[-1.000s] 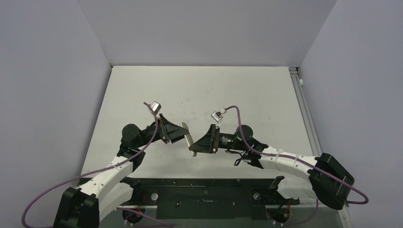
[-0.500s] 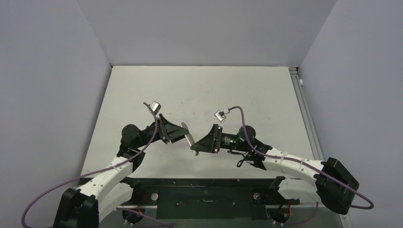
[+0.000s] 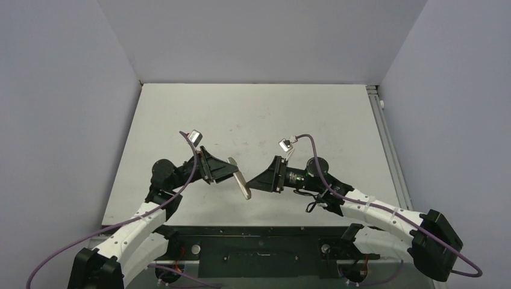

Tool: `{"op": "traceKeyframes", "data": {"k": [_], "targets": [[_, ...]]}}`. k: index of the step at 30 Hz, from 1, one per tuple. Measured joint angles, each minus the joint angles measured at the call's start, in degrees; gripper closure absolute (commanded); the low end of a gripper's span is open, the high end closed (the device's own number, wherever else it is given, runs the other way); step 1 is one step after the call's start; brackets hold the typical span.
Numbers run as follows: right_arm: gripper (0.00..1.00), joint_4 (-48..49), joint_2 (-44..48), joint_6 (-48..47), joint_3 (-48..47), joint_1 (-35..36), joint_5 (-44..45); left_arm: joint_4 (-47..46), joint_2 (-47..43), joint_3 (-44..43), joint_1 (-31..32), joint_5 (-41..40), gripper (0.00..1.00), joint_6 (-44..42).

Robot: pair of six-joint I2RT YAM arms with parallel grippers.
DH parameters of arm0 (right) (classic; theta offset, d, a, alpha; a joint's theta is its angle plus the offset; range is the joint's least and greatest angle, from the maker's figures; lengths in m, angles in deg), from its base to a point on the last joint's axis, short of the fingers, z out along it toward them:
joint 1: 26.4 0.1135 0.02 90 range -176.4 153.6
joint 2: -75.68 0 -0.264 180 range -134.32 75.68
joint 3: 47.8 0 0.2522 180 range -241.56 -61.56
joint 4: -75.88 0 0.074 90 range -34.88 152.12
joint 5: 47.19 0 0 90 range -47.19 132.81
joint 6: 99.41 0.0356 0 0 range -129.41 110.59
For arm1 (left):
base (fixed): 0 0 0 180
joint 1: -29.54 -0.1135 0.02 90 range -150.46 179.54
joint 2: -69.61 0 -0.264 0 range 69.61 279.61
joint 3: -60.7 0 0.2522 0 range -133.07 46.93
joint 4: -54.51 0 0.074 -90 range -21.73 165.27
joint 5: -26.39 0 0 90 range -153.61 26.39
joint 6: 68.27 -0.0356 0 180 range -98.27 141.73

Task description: Load the batteries into the remote control

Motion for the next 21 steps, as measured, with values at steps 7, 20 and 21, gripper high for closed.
{"op": "traceKeyframes", "data": {"k": [7, 20, 21], "targets": [[0.28, -10.51, 4.31, -4.79, -2.82, -3.3, 2.43, 7.5, -2.12, -1.77, 0.0, 0.44, 1.0, -4.15], [0.29, -31.63, 11.69, -15.89, -8.22, -7.89, 7.56, 31.95, -3.13, -11.61, 0.63, -0.72, 1.0, -19.82], [0.29, -33.27, 11.96, -16.74, -8.61, -7.91, 8.11, 34.03, -2.91, -12.5, 0.94, -1.07, 1.0, -21.14]]}}
